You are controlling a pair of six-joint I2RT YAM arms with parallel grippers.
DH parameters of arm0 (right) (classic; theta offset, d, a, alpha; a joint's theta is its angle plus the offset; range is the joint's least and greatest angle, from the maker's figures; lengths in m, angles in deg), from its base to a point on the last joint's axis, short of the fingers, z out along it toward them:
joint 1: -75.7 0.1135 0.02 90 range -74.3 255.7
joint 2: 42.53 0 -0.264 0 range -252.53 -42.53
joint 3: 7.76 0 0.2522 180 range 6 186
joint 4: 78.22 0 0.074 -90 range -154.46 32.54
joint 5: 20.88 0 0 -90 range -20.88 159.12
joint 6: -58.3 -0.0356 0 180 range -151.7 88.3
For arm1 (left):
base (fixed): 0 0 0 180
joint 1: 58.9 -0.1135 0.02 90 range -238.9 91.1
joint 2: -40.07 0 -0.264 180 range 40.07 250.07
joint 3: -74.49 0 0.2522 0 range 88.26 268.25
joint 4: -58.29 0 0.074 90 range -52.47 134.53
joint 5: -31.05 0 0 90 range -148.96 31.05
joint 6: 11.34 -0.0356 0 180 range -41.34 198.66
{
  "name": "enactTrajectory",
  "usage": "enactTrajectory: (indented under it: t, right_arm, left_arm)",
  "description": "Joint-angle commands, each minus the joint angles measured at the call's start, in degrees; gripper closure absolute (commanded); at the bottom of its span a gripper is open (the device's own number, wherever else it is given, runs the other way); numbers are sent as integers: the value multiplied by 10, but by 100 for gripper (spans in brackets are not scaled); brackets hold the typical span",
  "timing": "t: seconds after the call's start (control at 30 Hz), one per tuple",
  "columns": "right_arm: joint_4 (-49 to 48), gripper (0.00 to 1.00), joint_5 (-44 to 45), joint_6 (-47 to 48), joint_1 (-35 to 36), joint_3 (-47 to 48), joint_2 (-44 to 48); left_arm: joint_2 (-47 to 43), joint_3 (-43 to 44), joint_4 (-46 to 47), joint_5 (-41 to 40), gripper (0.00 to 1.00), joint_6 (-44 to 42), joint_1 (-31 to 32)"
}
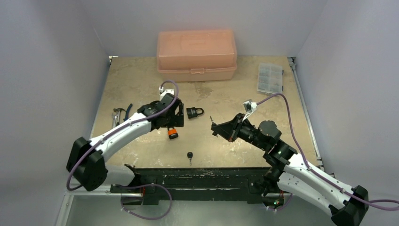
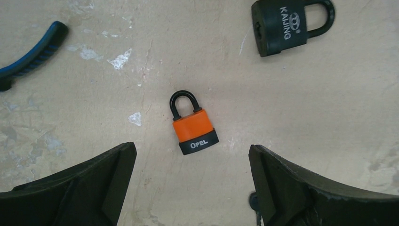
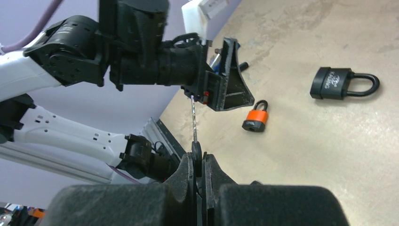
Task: Unlock with the key
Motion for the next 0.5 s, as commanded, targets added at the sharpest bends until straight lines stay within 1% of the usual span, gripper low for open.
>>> enactTrajectory:
  t: [0.0, 0.13, 0.27, 0.47]
  right_arm:
    - [14, 100, 16, -10, 0, -9, 3]
    - [29, 100, 13, -7, 0, -8, -4]
    - [47, 100, 13, 1, 0, -4, -4]
    - [60, 100, 15, 7, 0, -7, -3]
  left_arm:
    - [61, -26, 35, -3, 2, 11, -5]
    - [103, -44, 75, 17, 2, 13, -13]
    - [144, -36, 74, 15, 3, 26, -16]
    - [167, -44, 96, 17, 6, 36, -17]
